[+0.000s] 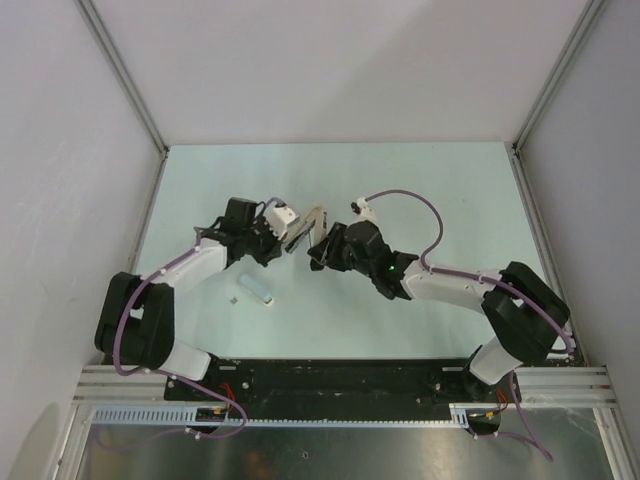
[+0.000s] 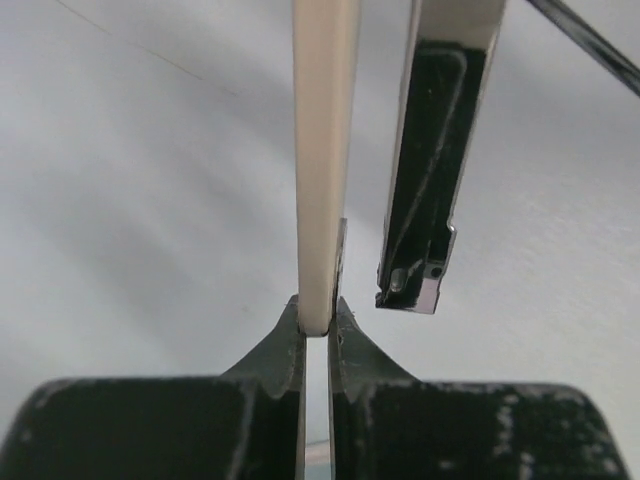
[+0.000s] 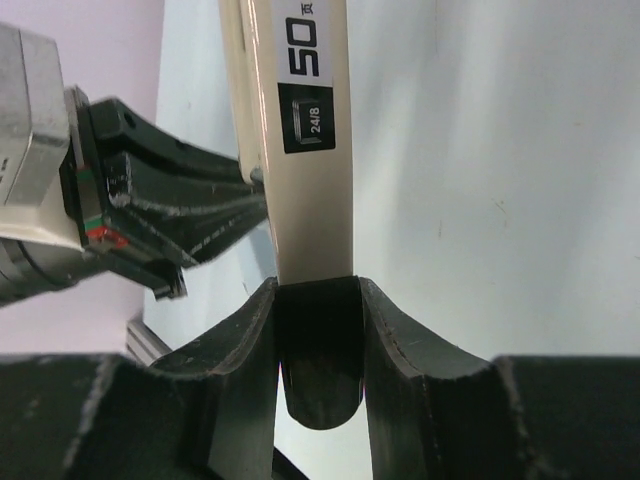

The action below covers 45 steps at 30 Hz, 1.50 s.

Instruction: Unload the staples from the stapler

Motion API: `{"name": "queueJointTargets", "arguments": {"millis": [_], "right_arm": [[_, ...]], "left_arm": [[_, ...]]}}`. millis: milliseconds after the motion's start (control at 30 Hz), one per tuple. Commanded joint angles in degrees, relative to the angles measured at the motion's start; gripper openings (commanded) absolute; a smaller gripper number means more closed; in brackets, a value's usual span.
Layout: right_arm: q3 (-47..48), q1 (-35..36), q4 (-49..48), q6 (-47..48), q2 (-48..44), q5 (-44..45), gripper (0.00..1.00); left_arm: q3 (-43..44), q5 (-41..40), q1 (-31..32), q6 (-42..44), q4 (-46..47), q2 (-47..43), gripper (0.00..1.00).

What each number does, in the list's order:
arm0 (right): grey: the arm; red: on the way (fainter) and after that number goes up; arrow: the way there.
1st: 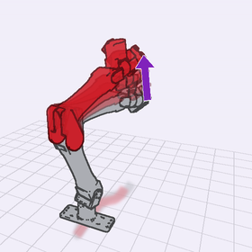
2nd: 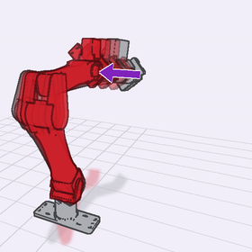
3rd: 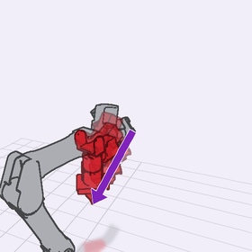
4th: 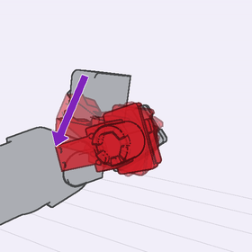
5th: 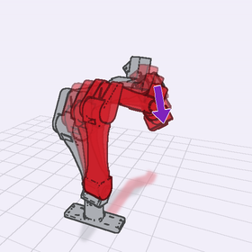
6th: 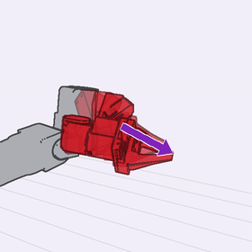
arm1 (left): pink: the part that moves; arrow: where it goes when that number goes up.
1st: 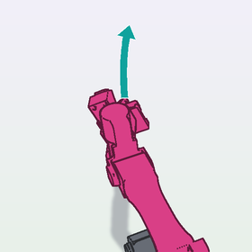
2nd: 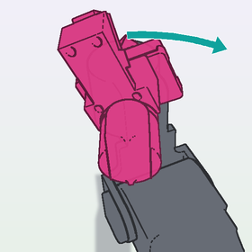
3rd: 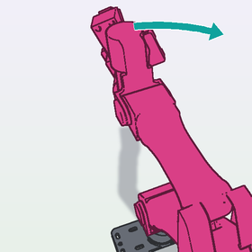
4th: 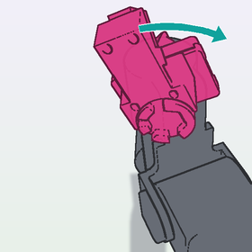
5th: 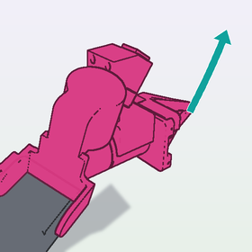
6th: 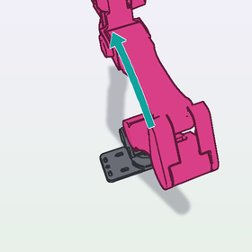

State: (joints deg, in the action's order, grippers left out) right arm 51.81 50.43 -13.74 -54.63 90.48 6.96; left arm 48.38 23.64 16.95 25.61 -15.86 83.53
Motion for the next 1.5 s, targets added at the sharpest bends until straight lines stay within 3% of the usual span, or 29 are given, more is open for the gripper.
{"name": "queueJointTargets", "arguments": {"millis": [0, 267, 667, 900, 967, 1033, 1067, 1233, 1467], "right_arm": [[-1.39, 0.7, -0.28, 9.99, -2.98, -3.63, 0.0], [-3.27, 1.4, 3.61, 19.72, -5.56, -3.18, 0.0], [-7.86, -0.05, 8.47, 23.0, -10.94, -2.99, 0.0], [-9.06, -0.87, 8.49, 22.48, -11.44, -2.76, 0.0], [-9.04, -0.82, 7.96, 21.92, -10.95, -2.37, 0.0], [-9.02, -0.77, 7.31, 21.36, -10.41, -1.35, 0.0], [-9.01, -0.68, 7.05, 20.99, -10.15, -0.29, 0.0], [-8.19, 1.48, 5.39, 18.26, -7.76, 11.91, 0.0], [2.91, 3.3, 2.19, 18.26, 6.41, 21.39, 0.0]], "left_arm": [[-0.19, -13.03, 3.34, 9.56, 11.29, 0.2, 0.0], [-5.6, -26.96, 7.47, 19.61, 27.96, 0.8, 0.0], [-13.59, -32.94, 10.46, 31.0, 41.45, 1.72, 0.0], [-14.32, -33.0, 11.55, 28.32, 41.62, 0.62, 0.0], [-11.87, -31.45, 11.75, 23.21, 36.69, -0.4, 0.0], [-7.17, -28.34, 11.58, 15.01, 26.14, -0.8, 0.01], [-4.09, -26.21, 11.25, 10.74, 21.17, -0.68, 0.04], [5.94, -10.0, 7.79, -6.24, 4.88, -0.31, 0.51], [11.98, 5.43, -1.51, -16.9, -1.05, 0.52, 0.64]]}}
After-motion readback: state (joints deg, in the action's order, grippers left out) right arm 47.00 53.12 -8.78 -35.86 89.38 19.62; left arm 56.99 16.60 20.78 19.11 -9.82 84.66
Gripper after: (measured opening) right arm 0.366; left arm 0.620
